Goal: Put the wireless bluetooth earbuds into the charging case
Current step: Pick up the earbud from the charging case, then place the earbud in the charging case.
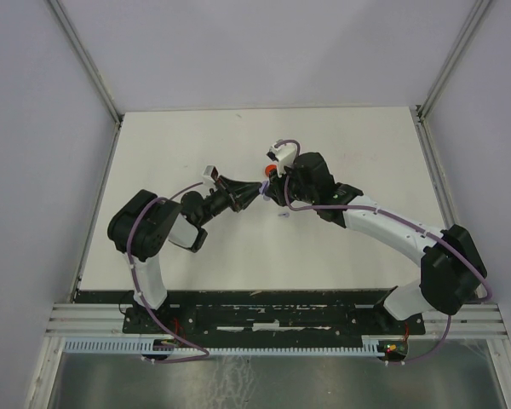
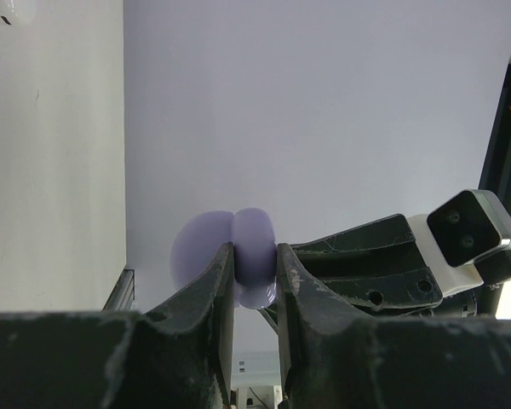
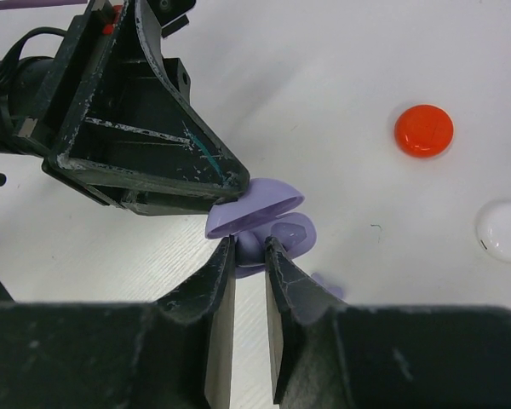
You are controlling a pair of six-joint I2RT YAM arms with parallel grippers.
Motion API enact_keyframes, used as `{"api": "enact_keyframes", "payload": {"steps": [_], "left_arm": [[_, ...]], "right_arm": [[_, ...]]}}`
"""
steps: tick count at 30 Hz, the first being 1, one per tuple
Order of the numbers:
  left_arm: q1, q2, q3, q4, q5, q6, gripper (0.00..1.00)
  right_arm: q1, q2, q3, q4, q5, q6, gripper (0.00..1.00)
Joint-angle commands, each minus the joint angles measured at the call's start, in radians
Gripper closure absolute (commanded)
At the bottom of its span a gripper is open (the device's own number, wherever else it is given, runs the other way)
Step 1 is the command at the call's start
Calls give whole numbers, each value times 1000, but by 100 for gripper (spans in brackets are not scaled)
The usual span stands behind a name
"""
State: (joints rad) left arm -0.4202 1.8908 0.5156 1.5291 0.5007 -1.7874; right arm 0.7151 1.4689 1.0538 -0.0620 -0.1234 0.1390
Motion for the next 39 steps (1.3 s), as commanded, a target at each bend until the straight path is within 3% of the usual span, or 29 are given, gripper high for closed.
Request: {"api": "enact_keyframes", "payload": {"steps": [1,7,39], "left_arm": [[-1,20,23,201,9,-15,97],[-4,45,27,201,3,-13,97],[-22,23,58,201,33,0,97]], "right_arm": [[-2,-34,18,32,0,-17,81],[-3,-55,19,31,4,-27,86],[-2,-39,42,2,132,-29,89]]}}
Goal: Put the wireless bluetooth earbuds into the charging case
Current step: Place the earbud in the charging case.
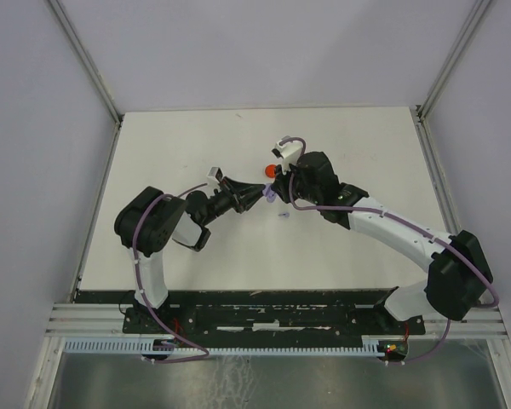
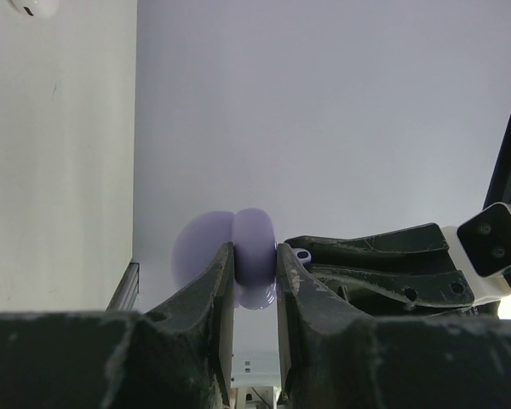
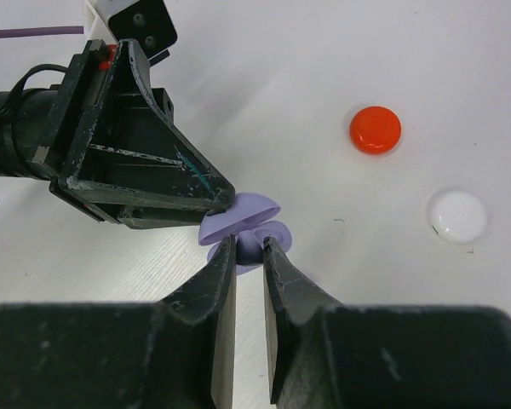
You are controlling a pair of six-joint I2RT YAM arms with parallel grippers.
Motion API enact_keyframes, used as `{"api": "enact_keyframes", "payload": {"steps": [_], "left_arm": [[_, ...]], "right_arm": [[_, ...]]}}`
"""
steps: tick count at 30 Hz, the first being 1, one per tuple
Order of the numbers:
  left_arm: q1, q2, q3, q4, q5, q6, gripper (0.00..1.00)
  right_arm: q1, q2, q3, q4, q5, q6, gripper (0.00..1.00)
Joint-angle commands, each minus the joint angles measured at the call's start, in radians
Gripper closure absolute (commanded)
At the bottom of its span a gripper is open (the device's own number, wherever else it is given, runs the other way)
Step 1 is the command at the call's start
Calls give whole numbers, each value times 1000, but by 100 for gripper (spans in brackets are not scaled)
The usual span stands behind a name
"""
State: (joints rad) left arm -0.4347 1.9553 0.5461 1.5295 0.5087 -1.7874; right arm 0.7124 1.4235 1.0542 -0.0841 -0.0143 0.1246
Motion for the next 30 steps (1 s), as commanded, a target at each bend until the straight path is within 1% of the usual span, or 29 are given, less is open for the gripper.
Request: {"api": "enact_keyframes", "payload": {"steps": [1,23,30], "left_arm": [[-8,-43,27,200,25,0,97],[-10,-56,29,200,27,3,97],[-9,-59,27,200,21,3,97]], "right_arm": [[0,8,42,23,25,-15,88],[0,33,46,5,39,-20,89],[1,40,54,-19,31,-11,82]]}}
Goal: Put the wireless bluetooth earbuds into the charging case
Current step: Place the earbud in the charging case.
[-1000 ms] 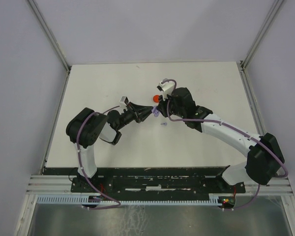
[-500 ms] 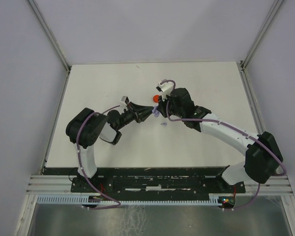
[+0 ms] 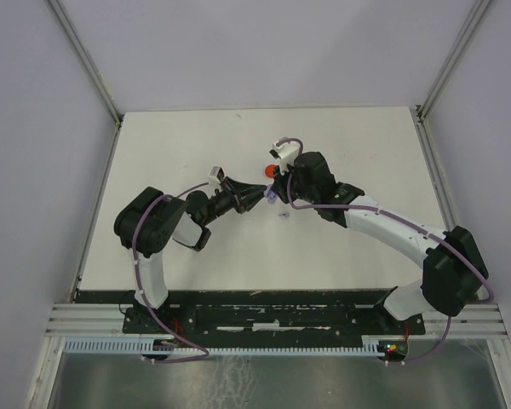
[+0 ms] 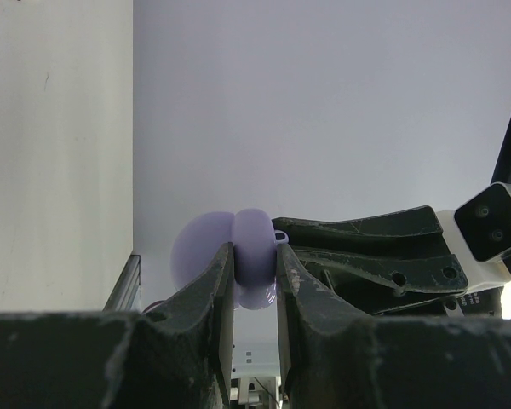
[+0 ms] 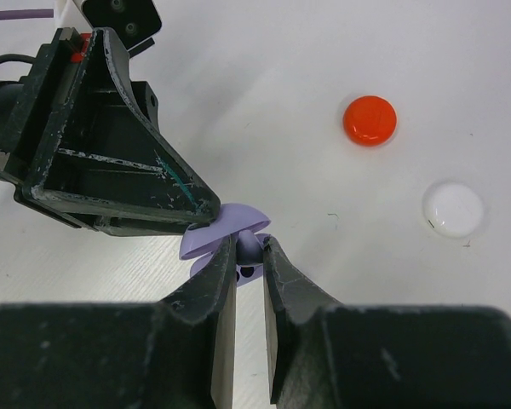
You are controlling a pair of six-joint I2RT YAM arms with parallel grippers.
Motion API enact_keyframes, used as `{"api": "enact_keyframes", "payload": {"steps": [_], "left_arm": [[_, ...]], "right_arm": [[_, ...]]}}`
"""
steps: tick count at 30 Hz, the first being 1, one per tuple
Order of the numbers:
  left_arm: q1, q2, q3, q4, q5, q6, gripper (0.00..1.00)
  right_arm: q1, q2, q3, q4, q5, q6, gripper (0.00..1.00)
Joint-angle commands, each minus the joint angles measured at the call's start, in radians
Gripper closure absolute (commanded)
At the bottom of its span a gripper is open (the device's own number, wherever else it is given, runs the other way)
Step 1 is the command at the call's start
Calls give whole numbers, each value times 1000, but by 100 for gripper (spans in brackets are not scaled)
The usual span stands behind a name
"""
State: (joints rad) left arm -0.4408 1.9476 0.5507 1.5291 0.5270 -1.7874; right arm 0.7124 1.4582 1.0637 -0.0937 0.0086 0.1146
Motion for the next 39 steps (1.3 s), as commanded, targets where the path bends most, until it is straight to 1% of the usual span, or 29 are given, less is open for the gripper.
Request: {"api": "enact_keyframes", "payload": {"steps": [1,14,27,39], "left_arm": [[-4,-52,21,201,1,2,97],[-3,-44,10,201,-28,6,97],[-4,-4,29,200,-18,6,97],[-3,21,39,200,-18,8,97]], "right_arm": [[2,4,43,-10,7,1,82],[2,-23,41,-47,13,10,82],[2,-22,59,-63,52,-6,83],[1,-9,78,-74,45,-19,84]]}}
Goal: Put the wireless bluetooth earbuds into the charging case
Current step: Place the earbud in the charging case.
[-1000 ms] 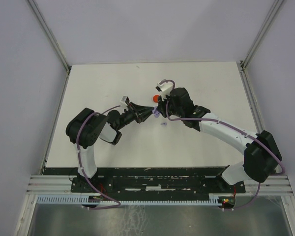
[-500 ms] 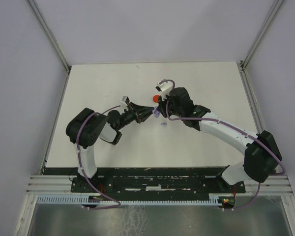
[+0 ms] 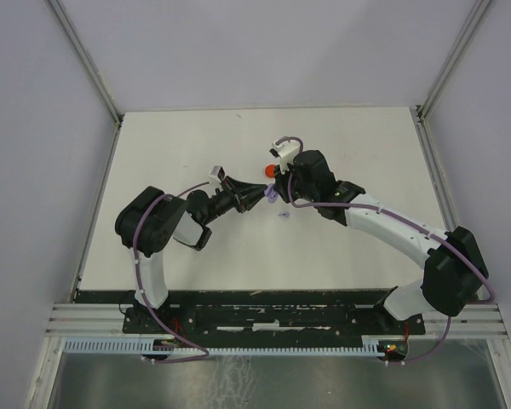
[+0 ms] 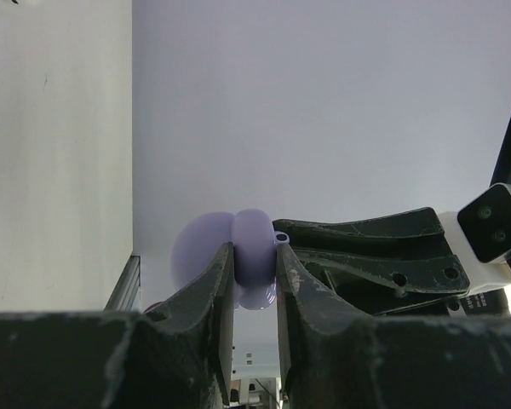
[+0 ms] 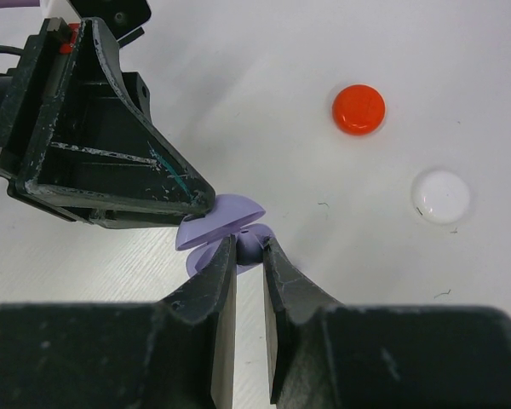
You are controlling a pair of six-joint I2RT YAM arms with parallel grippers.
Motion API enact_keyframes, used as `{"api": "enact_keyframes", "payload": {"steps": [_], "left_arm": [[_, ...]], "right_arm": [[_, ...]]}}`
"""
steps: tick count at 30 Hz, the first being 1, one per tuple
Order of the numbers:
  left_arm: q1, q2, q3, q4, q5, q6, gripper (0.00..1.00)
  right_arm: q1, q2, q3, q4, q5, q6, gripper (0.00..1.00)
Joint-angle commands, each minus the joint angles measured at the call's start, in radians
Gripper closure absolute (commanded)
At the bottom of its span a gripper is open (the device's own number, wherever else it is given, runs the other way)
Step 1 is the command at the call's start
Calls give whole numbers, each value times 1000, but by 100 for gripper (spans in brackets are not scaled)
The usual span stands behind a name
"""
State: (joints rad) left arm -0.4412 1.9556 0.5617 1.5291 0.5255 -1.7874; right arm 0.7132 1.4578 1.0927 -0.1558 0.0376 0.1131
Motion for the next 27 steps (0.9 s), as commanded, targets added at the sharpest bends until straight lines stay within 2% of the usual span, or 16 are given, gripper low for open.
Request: {"api": "enact_keyframes", "payload": {"steps": [1,27], "left_arm": [[-3,15,28,200,-16,8,97],[-4,18,38,199,-5,13,97]], "right_arm": [[1,-9,52,-14,16,-17,84],[7,13,70,-16,-11,-19,85]]}}
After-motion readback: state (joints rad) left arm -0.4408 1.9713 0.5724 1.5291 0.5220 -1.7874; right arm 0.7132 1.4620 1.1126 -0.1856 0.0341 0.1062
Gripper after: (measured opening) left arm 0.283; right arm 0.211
